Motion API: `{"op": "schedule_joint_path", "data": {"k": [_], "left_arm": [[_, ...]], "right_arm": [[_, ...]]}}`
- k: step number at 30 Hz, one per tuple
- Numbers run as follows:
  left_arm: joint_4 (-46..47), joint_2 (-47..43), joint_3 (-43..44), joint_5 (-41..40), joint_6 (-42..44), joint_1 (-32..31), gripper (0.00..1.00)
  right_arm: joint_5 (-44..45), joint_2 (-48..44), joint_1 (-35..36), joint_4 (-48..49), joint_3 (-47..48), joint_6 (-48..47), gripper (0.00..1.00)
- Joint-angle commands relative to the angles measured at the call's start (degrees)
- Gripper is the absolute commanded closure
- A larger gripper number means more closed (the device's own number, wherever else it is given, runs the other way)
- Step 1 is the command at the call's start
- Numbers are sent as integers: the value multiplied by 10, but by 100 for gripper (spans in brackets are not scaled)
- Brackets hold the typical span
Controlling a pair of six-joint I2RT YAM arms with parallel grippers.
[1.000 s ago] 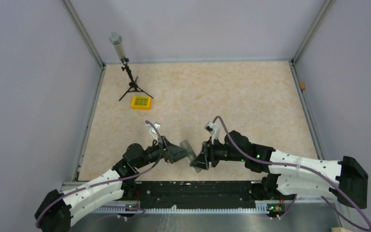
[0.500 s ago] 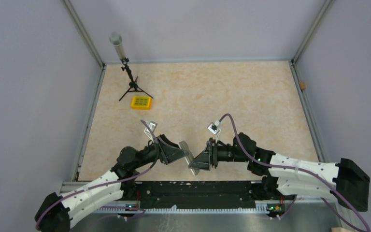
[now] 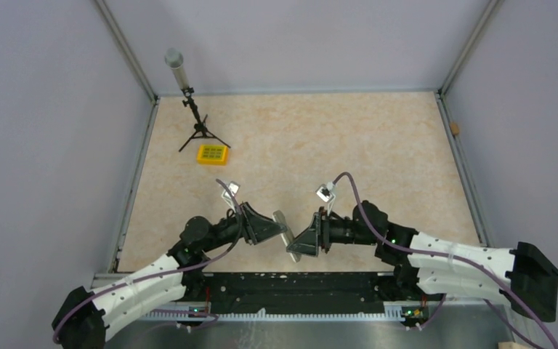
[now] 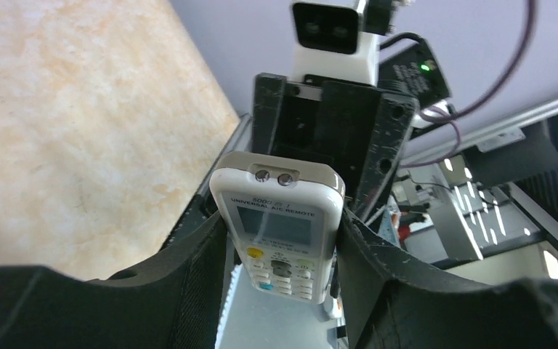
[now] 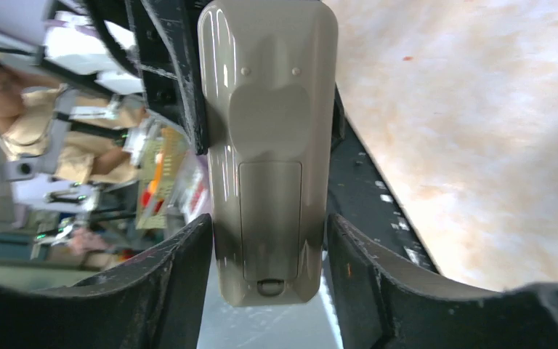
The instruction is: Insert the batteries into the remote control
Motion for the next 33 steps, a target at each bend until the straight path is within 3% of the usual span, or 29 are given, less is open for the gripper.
{"op": "schedule_joint_path", "data": {"k": [1,5,16,19,23,33], "left_arm": [[-94,32,69,-41,65,0,100],[-222,99,145,-60,128,0,100],[-418,363,334,-104,175,-1,100],[-463,416,383,-123,194,-3,99],[-487,492,423,-122,210,-5,90],[-479,631,479,-97,210,-11,71]], "right_arm": [[108,-44,-6,-179,56,-83,36],[219,-63,-6,-339,106,-132,19],[488,-75,-7,-553,181,-145,18],[521,-58,-7,-581,195,-143,18],[559,-23,-7,-608,201,-122,18],[550,0,-7,-578,182,-131,18]]}}
